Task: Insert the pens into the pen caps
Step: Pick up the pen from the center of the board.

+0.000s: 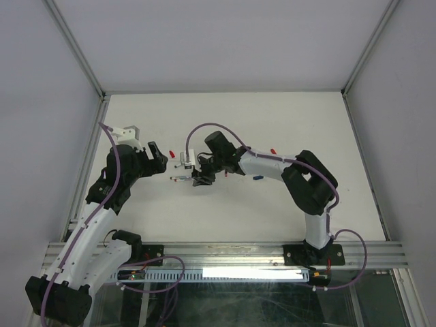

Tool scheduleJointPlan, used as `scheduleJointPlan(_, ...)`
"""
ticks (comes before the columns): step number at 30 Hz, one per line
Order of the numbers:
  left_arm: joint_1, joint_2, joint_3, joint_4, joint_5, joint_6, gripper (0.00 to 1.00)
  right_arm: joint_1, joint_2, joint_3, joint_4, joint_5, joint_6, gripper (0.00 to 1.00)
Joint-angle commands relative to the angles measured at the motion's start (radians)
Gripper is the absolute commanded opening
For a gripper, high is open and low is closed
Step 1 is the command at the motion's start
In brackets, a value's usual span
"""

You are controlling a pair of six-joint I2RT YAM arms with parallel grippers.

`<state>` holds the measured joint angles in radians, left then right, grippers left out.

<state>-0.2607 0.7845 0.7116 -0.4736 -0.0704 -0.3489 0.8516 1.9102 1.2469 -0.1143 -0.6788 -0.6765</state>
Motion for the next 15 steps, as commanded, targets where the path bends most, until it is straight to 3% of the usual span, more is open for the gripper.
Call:
scheduleJointPlan(1,0.004,-0.004,0.008,0.034,0.005,0.024,0.8,-0.003,0.047,0.1,-0.065,-0.034,-0.121,0.38)
scheduleJointPlan(15,0.004,-0.001,0.008,0.034,0.001,0.028,0.8,-0.003,0.15,0.167,-0.017,-0.006,-0.107,0.37)
